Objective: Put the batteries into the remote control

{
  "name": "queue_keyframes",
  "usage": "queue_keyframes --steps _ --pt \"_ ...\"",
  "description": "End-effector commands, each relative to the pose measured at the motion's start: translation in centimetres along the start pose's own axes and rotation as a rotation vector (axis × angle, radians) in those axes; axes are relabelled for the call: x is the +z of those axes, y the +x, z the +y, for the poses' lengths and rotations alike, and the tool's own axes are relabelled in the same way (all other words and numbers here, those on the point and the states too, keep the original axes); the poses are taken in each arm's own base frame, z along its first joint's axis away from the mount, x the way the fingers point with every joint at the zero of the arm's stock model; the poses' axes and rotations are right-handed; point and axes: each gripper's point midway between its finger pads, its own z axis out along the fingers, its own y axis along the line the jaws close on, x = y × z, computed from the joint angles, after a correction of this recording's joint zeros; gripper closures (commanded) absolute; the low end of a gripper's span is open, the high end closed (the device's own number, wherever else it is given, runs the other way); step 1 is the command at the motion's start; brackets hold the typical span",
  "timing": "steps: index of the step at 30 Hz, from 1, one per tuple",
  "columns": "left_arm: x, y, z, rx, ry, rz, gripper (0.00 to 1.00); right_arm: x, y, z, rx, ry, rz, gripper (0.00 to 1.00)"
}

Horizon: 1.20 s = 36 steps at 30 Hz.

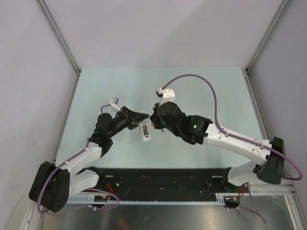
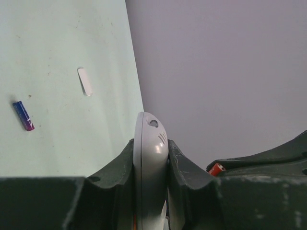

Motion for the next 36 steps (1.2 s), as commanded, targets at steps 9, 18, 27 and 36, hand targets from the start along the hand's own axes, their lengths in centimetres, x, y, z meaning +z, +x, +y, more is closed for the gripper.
queue_keyframes --steps 9,18,27,36 --pt "0.2 -1.0 -3.3 0.002 0.089 -0.039 1.00 1.3 -1.0 2.9 0.037 0.004 -0.142 1.00" --pt "0.3 -1.0 -3.9 -0.024 0.101 -0.033 1.00 1.8 0.1 2.6 -0.025 0.045 -0.150 1.00" --pt "0.4 -0.7 -4.8 -0.062 0.119 0.003 1.00 1.6 0.7 2.5 -0.056 0.062 -0.162 1.00" --pt "0.3 -1.0 -5.3 -0.055 0.135 -0.010 1.00 1.1 2.2 2.8 -0.118 0.028 -0.098 1.00"
